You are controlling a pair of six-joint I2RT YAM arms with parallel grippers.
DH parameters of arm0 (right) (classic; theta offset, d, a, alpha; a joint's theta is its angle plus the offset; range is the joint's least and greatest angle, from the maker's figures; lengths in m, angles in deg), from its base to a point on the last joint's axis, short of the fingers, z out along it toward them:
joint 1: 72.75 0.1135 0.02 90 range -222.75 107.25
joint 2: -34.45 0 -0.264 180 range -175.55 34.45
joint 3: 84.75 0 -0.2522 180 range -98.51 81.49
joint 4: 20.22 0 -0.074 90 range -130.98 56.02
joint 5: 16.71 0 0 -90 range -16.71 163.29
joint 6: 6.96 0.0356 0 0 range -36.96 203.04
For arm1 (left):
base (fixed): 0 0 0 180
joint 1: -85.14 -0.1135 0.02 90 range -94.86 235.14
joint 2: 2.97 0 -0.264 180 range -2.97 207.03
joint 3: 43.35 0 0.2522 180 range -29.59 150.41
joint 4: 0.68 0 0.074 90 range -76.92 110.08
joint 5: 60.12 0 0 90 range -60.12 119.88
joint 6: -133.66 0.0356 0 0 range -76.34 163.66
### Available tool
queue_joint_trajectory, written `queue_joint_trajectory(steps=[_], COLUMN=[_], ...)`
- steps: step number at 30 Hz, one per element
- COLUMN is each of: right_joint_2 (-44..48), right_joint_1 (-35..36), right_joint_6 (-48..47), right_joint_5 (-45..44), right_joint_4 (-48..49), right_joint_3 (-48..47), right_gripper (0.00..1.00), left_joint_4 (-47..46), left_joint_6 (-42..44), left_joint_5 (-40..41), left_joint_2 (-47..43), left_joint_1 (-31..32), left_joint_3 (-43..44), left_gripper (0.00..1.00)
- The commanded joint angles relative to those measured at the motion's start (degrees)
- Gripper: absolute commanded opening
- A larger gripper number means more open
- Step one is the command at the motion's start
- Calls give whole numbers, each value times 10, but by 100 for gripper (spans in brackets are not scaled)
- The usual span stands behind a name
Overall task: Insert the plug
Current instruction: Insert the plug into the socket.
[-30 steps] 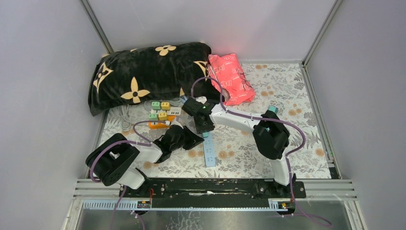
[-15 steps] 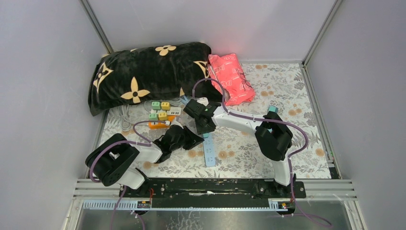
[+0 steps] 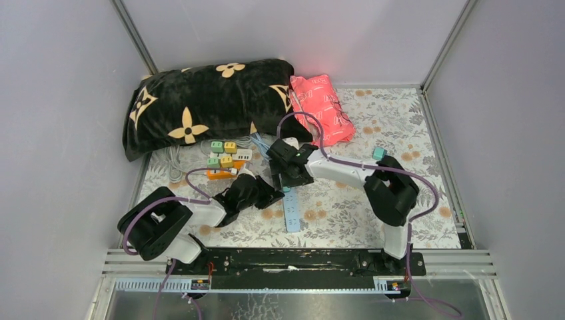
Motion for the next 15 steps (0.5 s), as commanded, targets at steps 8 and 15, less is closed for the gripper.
queue_joint_trajectory(steps=[8, 15], right_joint_2=[207, 270], right_joint_1=[-84, -139], right_joint_6=[-11, 7], right_joint_5=[202, 308], right_joint_4=[168, 310], right_joint_3=[158, 281], right_gripper=[87, 84], left_joint_4=[200, 360], left_joint_6=[64, 125], left_joint_5=[65, 125], left_joint_2=[-102, -143], left_joint_1=[11, 18], left_joint_3=[57, 157], left_gripper=[41, 60])
